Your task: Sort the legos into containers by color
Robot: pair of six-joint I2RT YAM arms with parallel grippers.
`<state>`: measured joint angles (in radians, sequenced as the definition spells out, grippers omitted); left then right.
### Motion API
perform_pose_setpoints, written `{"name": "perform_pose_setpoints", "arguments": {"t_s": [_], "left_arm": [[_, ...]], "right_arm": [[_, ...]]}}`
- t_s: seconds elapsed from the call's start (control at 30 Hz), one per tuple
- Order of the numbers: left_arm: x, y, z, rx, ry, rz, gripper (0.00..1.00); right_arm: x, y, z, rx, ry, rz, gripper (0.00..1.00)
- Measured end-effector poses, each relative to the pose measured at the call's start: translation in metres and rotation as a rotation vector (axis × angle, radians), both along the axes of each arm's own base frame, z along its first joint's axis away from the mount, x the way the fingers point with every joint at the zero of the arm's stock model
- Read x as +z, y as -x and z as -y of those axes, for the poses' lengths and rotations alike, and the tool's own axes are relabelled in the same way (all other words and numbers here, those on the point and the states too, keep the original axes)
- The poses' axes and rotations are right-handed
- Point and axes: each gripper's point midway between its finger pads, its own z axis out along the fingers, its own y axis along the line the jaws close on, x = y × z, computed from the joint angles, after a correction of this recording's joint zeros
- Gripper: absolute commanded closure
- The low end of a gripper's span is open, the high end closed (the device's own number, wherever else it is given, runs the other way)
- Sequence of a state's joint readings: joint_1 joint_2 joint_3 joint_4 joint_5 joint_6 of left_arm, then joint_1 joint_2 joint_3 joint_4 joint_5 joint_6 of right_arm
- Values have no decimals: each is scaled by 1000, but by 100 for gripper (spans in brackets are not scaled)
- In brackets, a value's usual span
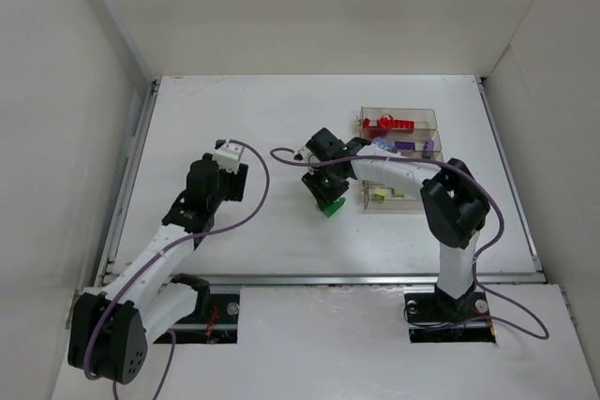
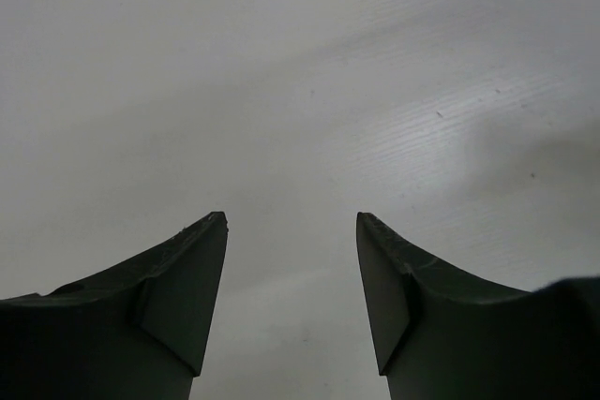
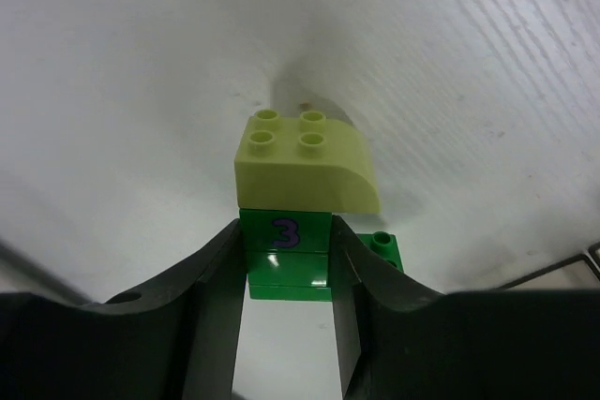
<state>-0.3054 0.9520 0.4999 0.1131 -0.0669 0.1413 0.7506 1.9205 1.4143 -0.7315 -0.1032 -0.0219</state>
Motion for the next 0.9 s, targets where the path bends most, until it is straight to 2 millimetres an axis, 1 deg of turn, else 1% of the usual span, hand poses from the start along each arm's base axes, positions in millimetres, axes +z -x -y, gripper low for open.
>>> {"name": "perform_pose_setpoints", "arguments": {"t_s": [0.07, 0.1, 0.13, 0.27, 0.3, 0.37, 0.4, 0.43, 0.5, 0.6, 0.77, 0.83, 0.9], "left_arm": [[8, 4, 11, -126, -44, 34, 44], [16, 6, 17, -193, -70, 68, 44], [26, 8, 23, -277, -112, 119, 40], [79, 20, 48, -603, -342, 422, 37], [89, 24, 55, -682, -415, 503, 36], [101, 35, 73, -861, -555, 653, 32], [102, 36, 76, -888, -575, 673, 32], [99, 41, 84, -972, -615, 697, 31], [93, 46, 98, -1121, -673, 719, 29], [88, 48, 114, -1308, -742, 745, 27], [87, 56, 128, -1480, -814, 812, 27], [82, 62, 132, -1535, -806, 808, 27], [75, 68, 134, -1583, -791, 784, 29]], "right_arm": [[15, 5, -11, 56, -70, -38, 100], [26, 1, -16, 64, -104, -29, 100], [40, -1, -25, 94, -160, -40, 100], [94, -12, -46, 176, -339, -48, 100], [107, -14, -49, 193, -379, -48, 100], [126, -16, -53, 222, -445, -52, 100], [133, -16, -55, 232, -469, -57, 100], [137, -14, -56, 242, -487, -68, 100], [140, -7, -57, 259, -507, -97, 100], [141, 4, -57, 273, -517, -140, 100], [144, 14, -55, 283, -515, -166, 100], [147, 17, -56, 290, -516, -166, 100], [149, 20, -58, 293, -519, -165, 100]]}}
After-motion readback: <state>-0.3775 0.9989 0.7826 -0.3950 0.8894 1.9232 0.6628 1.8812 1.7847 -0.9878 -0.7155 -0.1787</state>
